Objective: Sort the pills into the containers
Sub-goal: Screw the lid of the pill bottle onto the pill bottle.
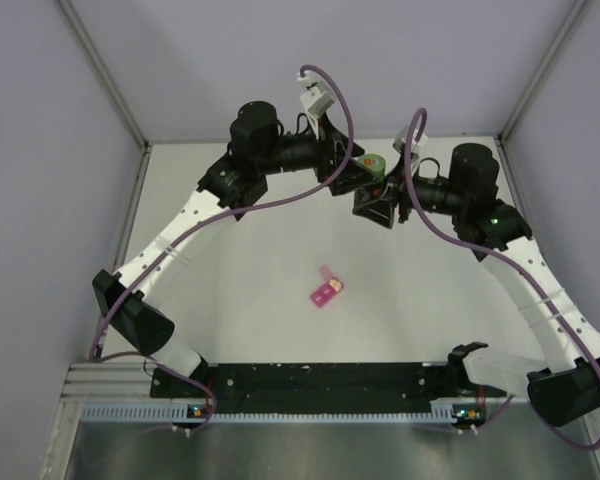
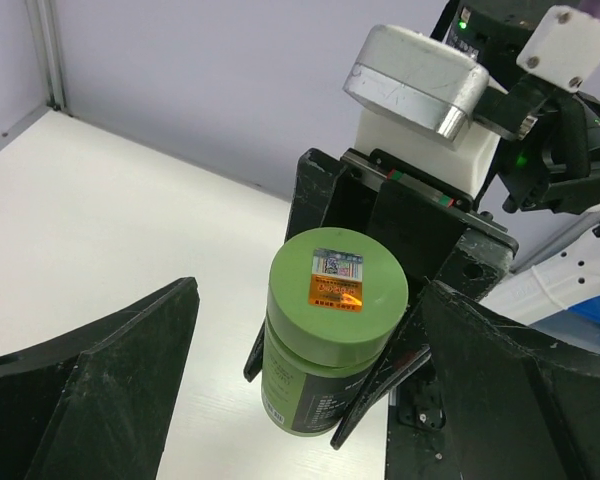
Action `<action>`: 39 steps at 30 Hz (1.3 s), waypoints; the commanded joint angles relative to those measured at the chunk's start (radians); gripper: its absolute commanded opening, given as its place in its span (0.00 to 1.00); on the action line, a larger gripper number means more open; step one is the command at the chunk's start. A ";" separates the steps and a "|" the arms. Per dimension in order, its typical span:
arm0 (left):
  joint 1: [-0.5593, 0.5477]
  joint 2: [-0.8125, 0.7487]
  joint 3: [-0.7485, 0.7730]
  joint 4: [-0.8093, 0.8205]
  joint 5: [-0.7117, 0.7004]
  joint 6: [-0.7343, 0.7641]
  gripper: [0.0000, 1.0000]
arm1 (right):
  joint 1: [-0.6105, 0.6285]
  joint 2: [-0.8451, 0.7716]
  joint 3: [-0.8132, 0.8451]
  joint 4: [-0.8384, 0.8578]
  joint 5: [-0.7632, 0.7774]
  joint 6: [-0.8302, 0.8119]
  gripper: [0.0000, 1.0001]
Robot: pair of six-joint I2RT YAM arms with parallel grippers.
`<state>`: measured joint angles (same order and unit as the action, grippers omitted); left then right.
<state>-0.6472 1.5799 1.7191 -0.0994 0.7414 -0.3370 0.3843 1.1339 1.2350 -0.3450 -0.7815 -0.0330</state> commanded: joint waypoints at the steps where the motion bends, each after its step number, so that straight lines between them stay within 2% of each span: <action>1: -0.019 0.005 0.054 -0.013 -0.039 0.032 0.99 | 0.011 -0.008 0.004 0.047 0.001 0.002 0.00; 16: -0.043 0.040 0.076 -0.011 -0.039 0.026 0.84 | 0.011 -0.016 -0.008 0.054 0.002 0.001 0.00; 22: -0.046 0.035 0.059 -0.014 -0.031 0.036 0.72 | 0.011 -0.020 -0.011 0.052 0.007 -0.002 0.00; 23: -0.046 0.032 0.056 -0.014 -0.028 0.039 0.68 | 0.010 -0.023 -0.014 0.052 0.007 -0.004 0.00; 28: -0.045 0.015 0.040 -0.014 0.001 0.061 0.35 | 0.008 -0.033 -0.020 0.049 0.004 -0.008 0.00; 31: -0.035 0.000 0.010 0.009 0.044 0.061 0.20 | 0.005 -0.037 -0.020 0.047 -0.015 -0.011 0.00; 33: -0.025 -0.012 -0.027 0.036 0.076 0.050 0.14 | -0.002 -0.045 -0.020 0.049 -0.042 -0.011 0.00; 39: 0.033 -0.050 -0.162 0.249 0.225 -0.082 0.07 | -0.015 -0.054 -0.012 0.047 -0.156 -0.019 0.00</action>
<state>-0.6552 1.5856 1.6329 -0.0074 0.8330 -0.3328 0.3805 1.1320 1.1988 -0.3611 -0.8276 -0.0364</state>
